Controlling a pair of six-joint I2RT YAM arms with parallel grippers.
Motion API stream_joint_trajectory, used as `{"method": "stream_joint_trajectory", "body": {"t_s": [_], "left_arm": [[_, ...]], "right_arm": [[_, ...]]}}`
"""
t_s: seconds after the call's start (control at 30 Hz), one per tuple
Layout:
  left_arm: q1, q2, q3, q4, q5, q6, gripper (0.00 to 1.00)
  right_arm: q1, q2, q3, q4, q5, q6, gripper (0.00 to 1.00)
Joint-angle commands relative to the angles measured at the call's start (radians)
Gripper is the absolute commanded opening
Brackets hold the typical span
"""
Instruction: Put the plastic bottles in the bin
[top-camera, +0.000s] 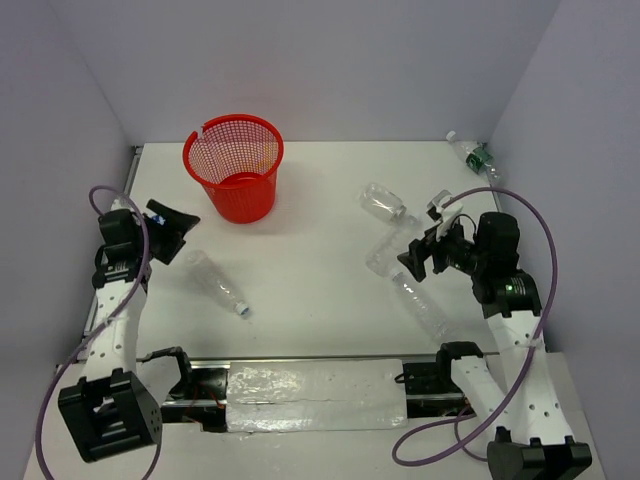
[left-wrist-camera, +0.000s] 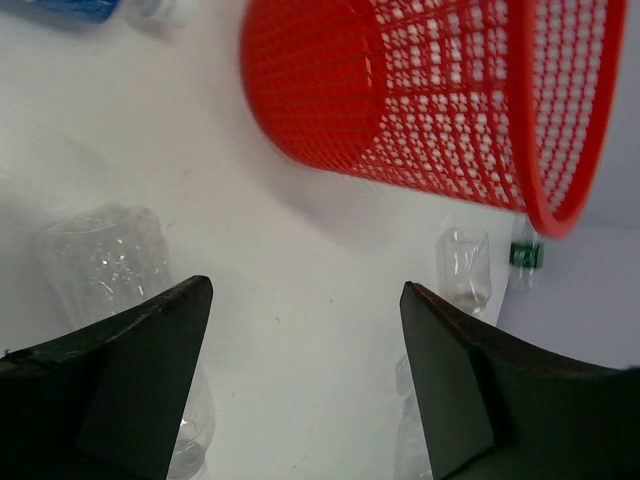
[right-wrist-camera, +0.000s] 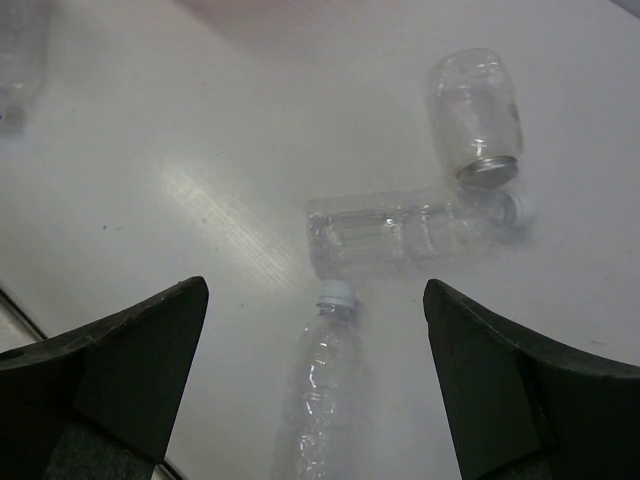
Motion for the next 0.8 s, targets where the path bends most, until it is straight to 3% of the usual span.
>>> {"method": "stream_joint_trajectory", "body": {"t_s": [0.0, 0.27, 0.4, 0.57, 0.77], "left_arm": [[0.056, 0.059, 0.070, -0.039, -0.090, -0.116, 0.87], [0.114, 0.287, 0.206, -0.007, -0.204, -0.310, 0.99], [0.114, 0.468, 0.374, -0.124, -0.271, -0.333, 0.99], [0.114, 0.733, 0.648, -0.431, -0.342, -0.376, 0.99], [0.114, 0.875, 0.719, -0.393, -0.365, -0.441, 0.99]], "right_arm": [[-0.005, 0.056, 0.022, -0.053, -0.158, -0.095, 0.95], [-0.005, 0.150, 0.016, 0.002, -0.168, -0.082, 0.96], [-0.005, 0.177, 0.017, 0.026, -0.160, -0.079, 0.97], [-0.005, 0.196, 0.002, 0.063, -0.143, -0.061, 0.97], [-0.005, 0.229, 0.013, 0.083, -0.139, -0.049, 0.97]]}}
